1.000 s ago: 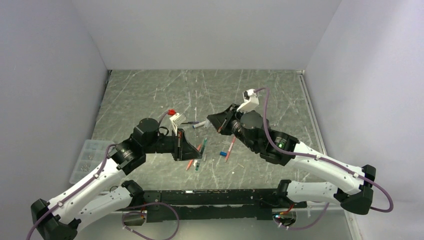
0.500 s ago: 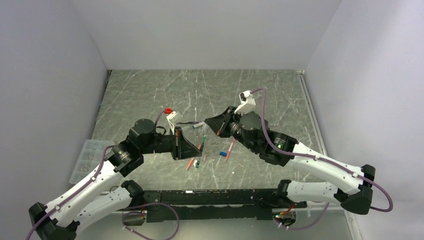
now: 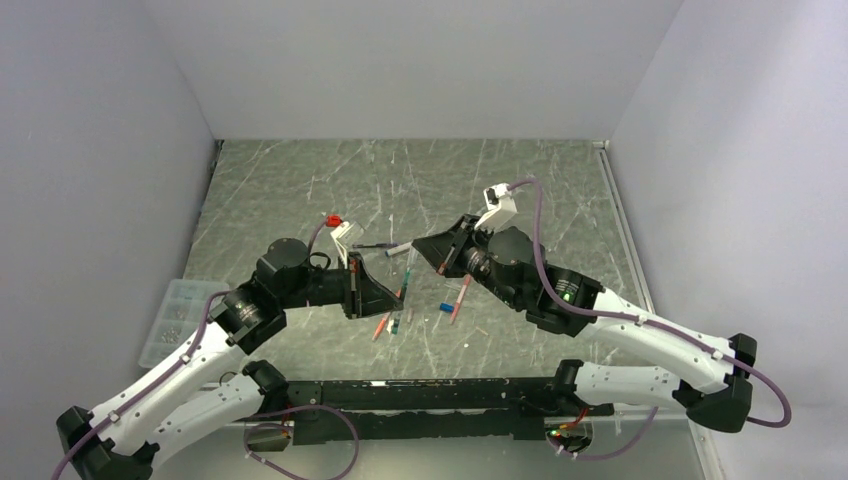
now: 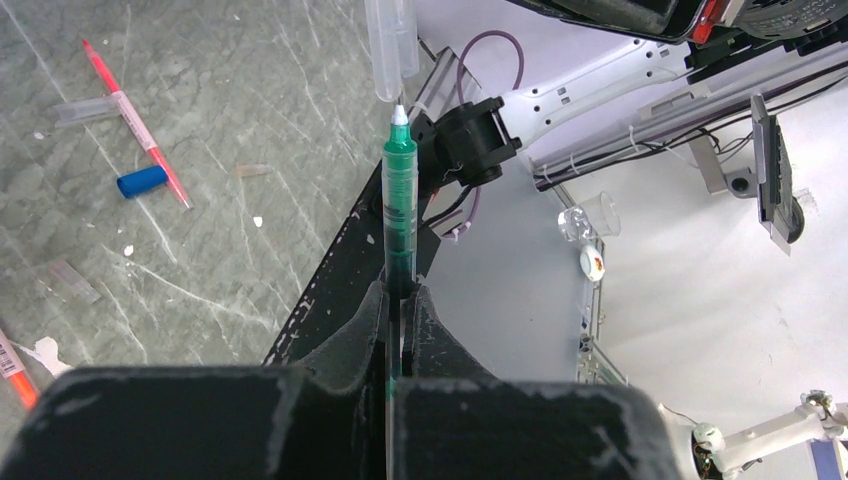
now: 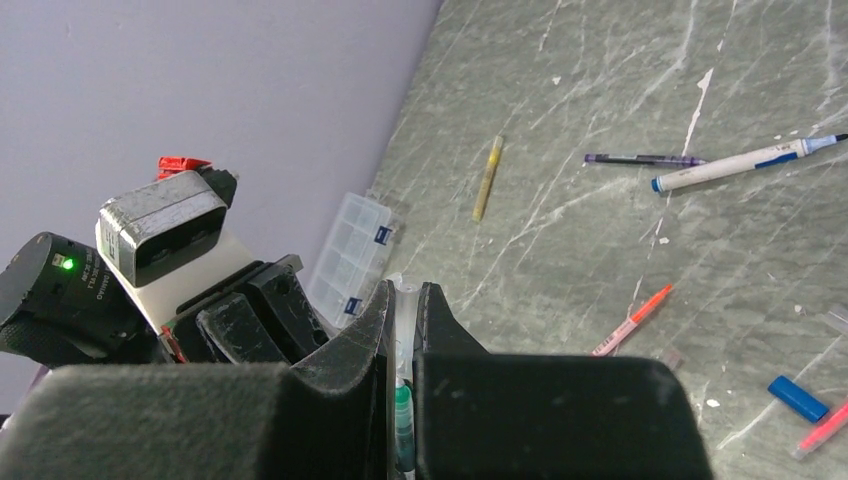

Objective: Insert the pens into the pen caps
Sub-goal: Insert the pen cap onto the pen.

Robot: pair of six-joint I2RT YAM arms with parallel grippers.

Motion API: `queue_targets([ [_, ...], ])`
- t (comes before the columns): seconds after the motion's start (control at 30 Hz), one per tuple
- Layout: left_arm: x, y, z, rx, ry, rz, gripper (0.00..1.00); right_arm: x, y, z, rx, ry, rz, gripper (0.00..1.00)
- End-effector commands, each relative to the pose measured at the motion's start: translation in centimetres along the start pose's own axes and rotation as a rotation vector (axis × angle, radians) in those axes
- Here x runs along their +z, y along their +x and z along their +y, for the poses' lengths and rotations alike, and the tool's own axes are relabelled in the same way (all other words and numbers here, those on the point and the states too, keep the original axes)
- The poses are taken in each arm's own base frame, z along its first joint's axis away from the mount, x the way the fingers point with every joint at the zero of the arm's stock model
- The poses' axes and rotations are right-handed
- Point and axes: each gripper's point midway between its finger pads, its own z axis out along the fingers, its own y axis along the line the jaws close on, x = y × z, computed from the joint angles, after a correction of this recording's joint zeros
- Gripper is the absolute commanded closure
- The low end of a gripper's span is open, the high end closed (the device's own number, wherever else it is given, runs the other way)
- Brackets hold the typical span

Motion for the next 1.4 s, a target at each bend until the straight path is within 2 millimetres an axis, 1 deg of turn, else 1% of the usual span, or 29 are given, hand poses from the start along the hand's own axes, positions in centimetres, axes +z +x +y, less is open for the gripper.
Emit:
queue_targets([
  [0.0,-0.1,-0.9,-0.6,0.024,0.016,-0.04,1.0,-0.7,-1.2,1.6,0.011,-0.062,-0.034,1.0],
  [0.57,0.0,-1.1,-0.6,0.023,0.014,-0.041,1.0,-0.5,-0.2,2.2,-0.005,-0.078,-0.009,1.0],
  [0.77,0.0,-1.4,-0.5,0.027,0.007,-0.054,1.0,-0.5,0.4,2.2,-0.017,-0.077,0.004,1.0],
  [1.07,-0.3,-1.9,-0.5,0.036,-0.011,-0.079,1.0,-0.5,1.5,1.4,-0.024,-0.053,0.023,1.0],
  [1.3,-0.4,-2.1,-0.6,0.038,-0.016,-0.08,1.0,-0.6,1.6,0.7,-0.037,-0.024,0.02,1.0],
  [1.37,-0.4,-2.1,-0.6,0.039,-0.018,-0.084,1.0,-0.7,1.6,0.8,-0.038,-0.029,0.022,1.0],
])
